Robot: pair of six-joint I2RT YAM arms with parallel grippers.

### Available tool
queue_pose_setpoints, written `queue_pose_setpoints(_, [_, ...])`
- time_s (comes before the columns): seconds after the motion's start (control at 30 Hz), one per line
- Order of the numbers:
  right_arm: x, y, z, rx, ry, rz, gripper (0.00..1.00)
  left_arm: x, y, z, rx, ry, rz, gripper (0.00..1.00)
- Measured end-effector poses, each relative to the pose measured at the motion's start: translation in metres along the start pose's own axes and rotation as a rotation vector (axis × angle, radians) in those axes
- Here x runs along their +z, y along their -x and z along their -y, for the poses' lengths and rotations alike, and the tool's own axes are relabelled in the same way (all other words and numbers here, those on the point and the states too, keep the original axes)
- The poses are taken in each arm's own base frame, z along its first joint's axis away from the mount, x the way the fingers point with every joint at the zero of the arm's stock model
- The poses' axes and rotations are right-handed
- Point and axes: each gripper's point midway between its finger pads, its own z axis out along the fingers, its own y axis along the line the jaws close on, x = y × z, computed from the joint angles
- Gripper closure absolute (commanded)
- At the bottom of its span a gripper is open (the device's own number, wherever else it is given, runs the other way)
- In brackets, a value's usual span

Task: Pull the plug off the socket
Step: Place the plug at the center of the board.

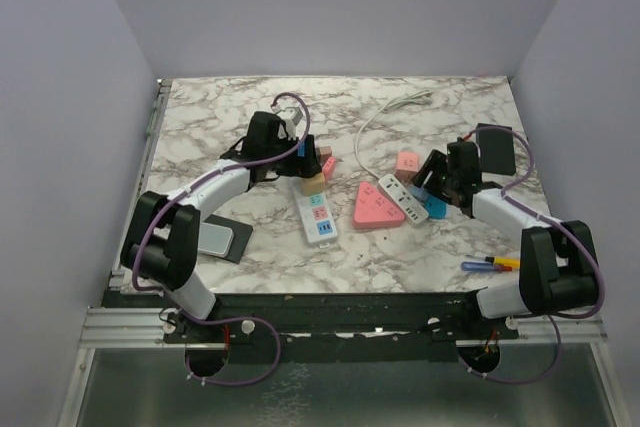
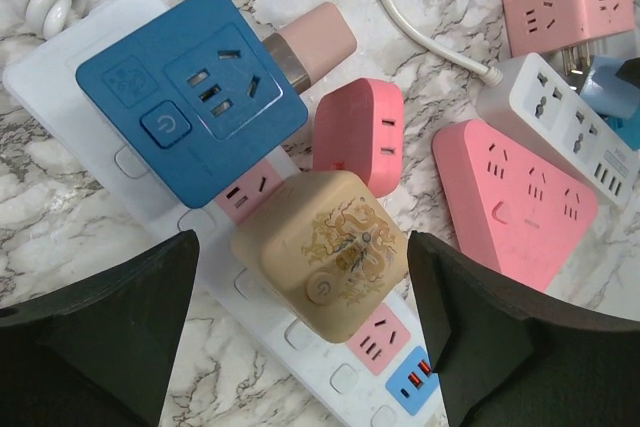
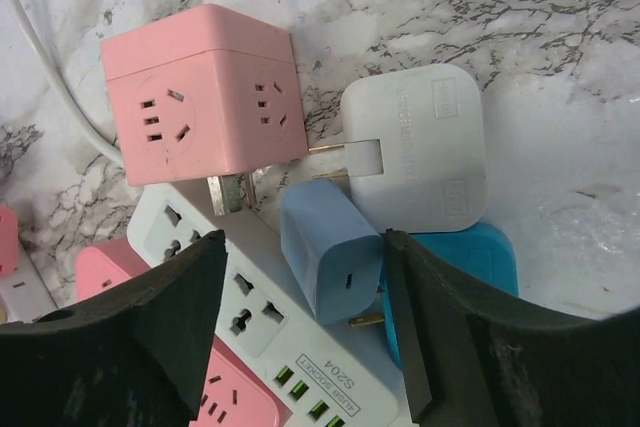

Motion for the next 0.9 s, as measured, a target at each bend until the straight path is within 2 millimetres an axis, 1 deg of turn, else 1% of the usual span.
queue_pose_setpoints(0.1, [-0.005,0.006,0.001,-0.004,-0.005,0.029,0.29,-0.004,-0.004,0.003,0.032,0.034,0.010,0.10])
queue_pose_setpoints(0.23, [-0.016,0.016,-0.002,-0.031,0.011,0.077,0.29,-0.012,0.003,0.011,0.058,0.042,0.040,0.09])
queue_pose_setpoints(0.33, [-0.025,0.024,-0.008,-0.071,0.042,0.110,0.29,-0.012,0.003,0.011,0.052,0.041,0.042,0.08])
queue_pose_setpoints(0.4, [-0.032,0.027,-0.018,-0.114,0.102,0.123,0.29,-0.012,0.003,0.011,0.045,0.043,0.040,0.07])
queue_pose_setpoints(0.5, [-0.038,0.027,-0.039,-0.172,0.214,0.122,0.29,-0.012,0.003,0.010,0.032,0.044,0.041,0.05])
queue_pose_setpoints(0.6, [-0.040,0.015,-0.065,-0.231,0.316,0.083,0.29,-0.013,0.004,0.008,0.016,0.049,0.044,0.04])
queue_pose_setpoints(0.77, [-0.035,-0.011,-0.131,-0.327,0.522,-0.007,0.30,-0.014,0.007,0.002,-0.011,0.053,0.050,0.04])
queue_pose_setpoints(0.9, [-0.024,-0.025,-0.173,-0.355,0.593,-0.063,0.33,-0.017,0.011,-0.006,-0.036,0.065,0.060,0.04])
